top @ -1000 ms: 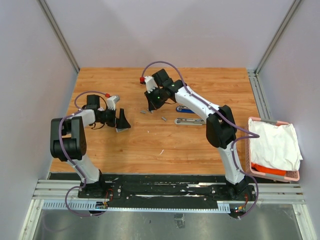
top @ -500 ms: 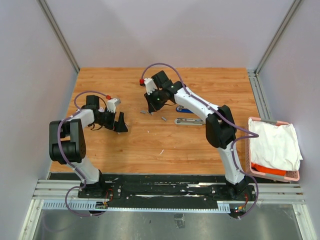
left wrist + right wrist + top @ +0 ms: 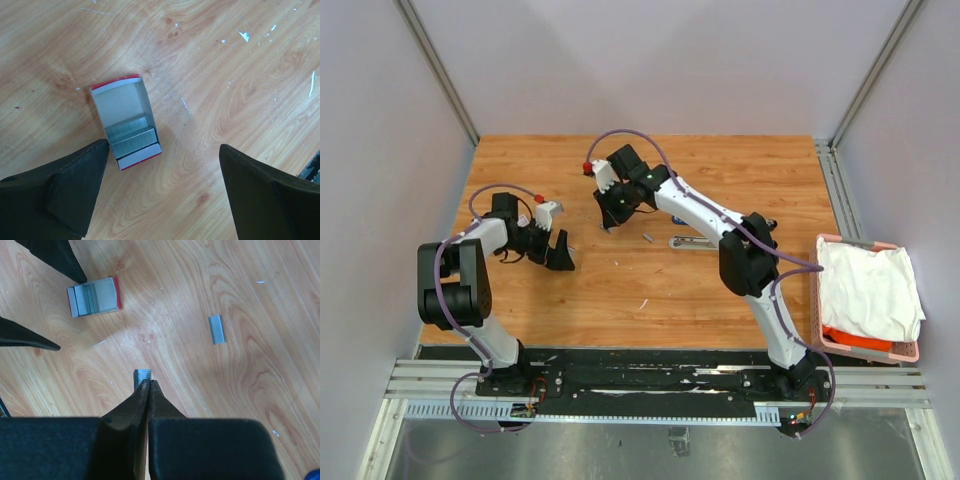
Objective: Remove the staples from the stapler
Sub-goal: Move the staple box to the center of the board.
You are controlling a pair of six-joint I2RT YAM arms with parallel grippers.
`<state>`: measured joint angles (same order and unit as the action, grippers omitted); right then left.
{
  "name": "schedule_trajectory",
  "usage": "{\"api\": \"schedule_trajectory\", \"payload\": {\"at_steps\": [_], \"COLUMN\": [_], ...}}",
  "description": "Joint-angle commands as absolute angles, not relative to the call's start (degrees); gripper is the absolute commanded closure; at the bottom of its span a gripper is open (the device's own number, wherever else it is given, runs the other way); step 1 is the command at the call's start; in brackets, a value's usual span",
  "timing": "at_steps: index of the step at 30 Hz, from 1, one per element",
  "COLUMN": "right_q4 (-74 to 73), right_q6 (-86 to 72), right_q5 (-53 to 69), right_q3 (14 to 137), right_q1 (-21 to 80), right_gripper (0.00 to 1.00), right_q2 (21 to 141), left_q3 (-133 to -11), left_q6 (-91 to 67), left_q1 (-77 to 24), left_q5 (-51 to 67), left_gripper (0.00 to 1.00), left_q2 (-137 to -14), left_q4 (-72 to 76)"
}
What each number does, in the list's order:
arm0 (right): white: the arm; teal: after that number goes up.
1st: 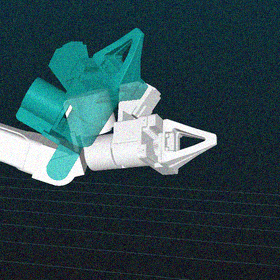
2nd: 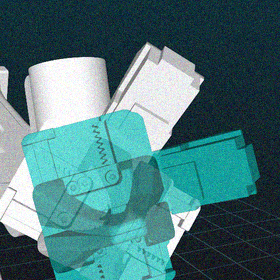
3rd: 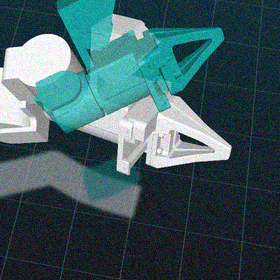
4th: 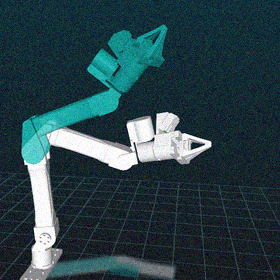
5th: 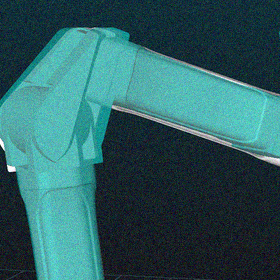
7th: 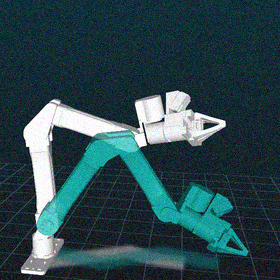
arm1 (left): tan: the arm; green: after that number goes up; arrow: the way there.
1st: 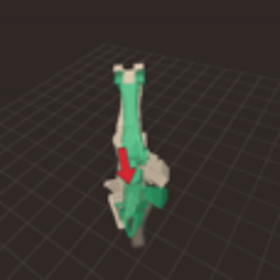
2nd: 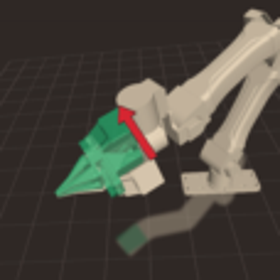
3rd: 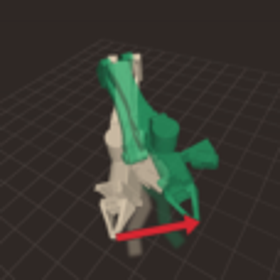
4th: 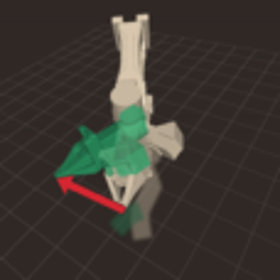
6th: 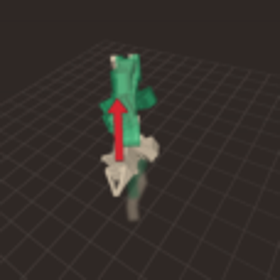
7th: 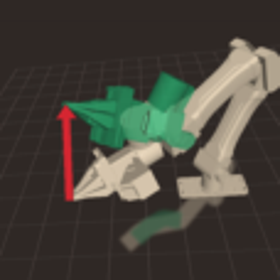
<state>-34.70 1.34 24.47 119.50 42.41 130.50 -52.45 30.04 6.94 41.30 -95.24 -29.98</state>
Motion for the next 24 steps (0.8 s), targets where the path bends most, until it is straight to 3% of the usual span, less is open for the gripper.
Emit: {"api": "schedule_trajectory", "payload": {"at_steps": [1, 24], "right_q4": [-35.9, -34.6], "right_q6": [1.5, -1.3], "right_q5": [25.5, 27.7], "right_q3": [123.6, 125.7], "right_q1": [44.2, 46.6], "right_gripper": [1.00, 0.99], "right_q2": [133.4, 138.1], "left_q3": [-51.0, -48.9], "left_q6": [32.5, 30.8], "left_q1": [6.7, 0.1], "left_q5": [43.2, 49.2], "left_gripper": [0.02, 0.02], "left_q2": [-94.8, -96.0], "left_q4": [-34.6, -30.8]}}
